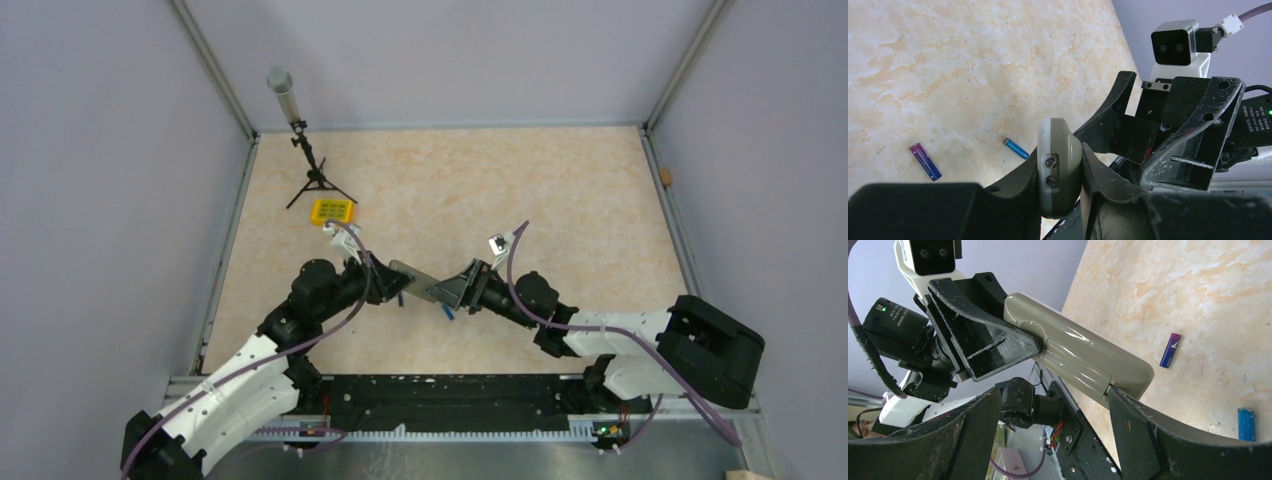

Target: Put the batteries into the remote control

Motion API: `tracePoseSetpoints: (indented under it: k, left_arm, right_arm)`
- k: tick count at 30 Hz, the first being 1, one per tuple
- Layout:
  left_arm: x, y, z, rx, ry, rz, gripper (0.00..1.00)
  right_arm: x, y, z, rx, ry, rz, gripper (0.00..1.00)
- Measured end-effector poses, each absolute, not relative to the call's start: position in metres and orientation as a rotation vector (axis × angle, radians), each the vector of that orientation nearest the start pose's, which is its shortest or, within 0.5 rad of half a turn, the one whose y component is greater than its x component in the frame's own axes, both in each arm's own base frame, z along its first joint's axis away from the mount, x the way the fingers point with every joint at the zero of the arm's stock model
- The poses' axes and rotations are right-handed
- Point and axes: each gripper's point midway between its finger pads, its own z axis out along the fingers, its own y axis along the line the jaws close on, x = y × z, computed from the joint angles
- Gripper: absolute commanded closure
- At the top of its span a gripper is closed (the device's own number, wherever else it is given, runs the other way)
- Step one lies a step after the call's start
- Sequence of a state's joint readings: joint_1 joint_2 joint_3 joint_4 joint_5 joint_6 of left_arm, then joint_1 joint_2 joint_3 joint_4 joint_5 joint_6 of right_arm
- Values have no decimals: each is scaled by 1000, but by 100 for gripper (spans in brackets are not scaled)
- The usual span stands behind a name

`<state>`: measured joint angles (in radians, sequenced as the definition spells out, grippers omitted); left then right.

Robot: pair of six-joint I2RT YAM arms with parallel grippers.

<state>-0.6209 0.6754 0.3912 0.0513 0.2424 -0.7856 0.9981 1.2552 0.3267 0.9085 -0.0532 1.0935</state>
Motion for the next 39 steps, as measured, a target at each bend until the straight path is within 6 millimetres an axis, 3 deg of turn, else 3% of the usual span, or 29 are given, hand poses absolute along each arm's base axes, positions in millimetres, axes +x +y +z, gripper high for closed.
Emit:
tracePoseSetpoints:
  k: [12,18,22,30,39]
  left_arm:
    - [197,-228,176,30,2004,-1170,100]
    - [190,-234,164,55,2063,-1177,100]
    - [190,-234,164,54,2063,-1176,100]
    - [188,-233,168,58,2049,-1180,100]
    - [184,-232,177,73,2019,-1206,100]
  right_arm:
    - [165,344,174,29,1891,1589,24]
    - [149,352,212,-46,1770,1728,24]
    - [148,353,216,-56,1757,1740,24]
    - [151,348,208,-36,1804,1681,24]
    - [157,342,176,10,1931,1561,24]
